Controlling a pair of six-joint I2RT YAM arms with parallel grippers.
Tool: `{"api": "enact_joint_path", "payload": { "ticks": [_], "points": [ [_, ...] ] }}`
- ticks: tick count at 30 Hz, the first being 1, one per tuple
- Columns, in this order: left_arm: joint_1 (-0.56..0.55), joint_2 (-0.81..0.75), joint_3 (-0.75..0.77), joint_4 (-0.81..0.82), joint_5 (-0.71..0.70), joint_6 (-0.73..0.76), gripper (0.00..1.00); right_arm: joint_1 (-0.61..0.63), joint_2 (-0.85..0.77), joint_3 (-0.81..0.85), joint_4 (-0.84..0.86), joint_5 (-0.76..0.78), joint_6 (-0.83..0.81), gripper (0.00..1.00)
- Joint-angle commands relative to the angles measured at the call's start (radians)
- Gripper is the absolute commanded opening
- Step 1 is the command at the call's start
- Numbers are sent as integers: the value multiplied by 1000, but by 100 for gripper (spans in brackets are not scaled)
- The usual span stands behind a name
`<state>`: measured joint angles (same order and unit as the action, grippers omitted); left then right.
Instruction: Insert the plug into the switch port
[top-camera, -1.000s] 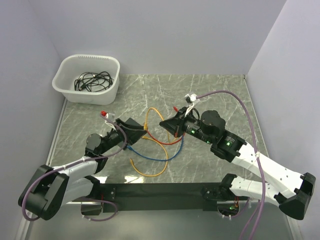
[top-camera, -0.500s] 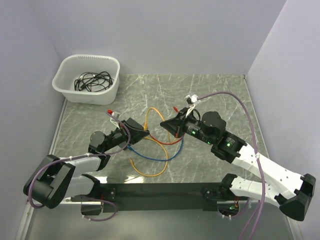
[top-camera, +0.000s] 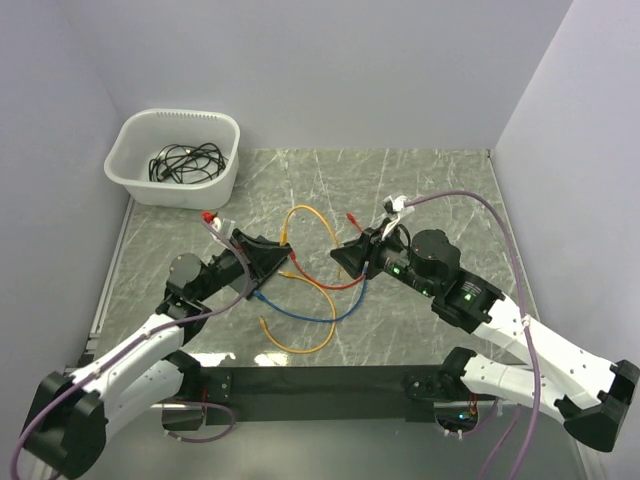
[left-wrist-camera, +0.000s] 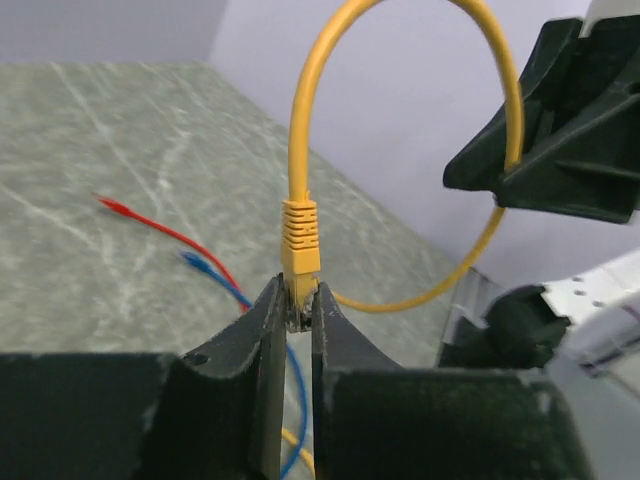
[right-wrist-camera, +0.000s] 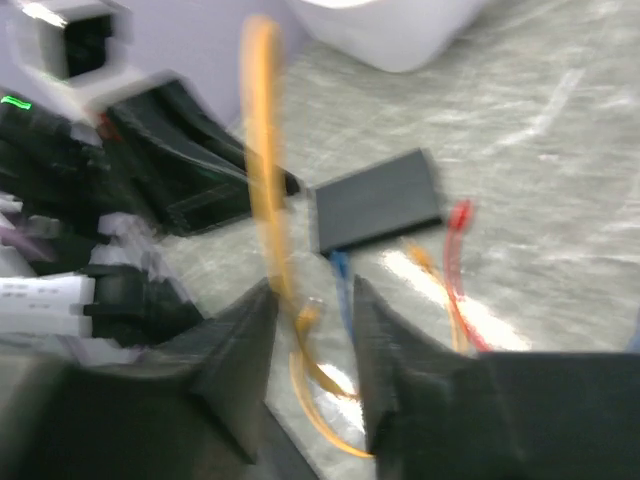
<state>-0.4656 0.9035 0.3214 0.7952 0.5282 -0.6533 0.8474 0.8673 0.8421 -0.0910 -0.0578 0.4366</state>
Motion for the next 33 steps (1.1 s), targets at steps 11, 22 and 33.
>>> {"api": "enact_joint_path", "payload": {
  "ticks": [11, 22, 33],
  "points": [
    [-91, -54, 179, -407, -211, 468, 0, -22, 91, 515, -300, 17, -170, 77],
    [-197, -83, 202, -436, -209, 554, 0, -194, 576, 870, -470, -514, -179, 73],
    [-217, -129, 202, -473, -212, 572, 0, -192, 644, 698, -444, -660, -183, 60]
  ]
}}
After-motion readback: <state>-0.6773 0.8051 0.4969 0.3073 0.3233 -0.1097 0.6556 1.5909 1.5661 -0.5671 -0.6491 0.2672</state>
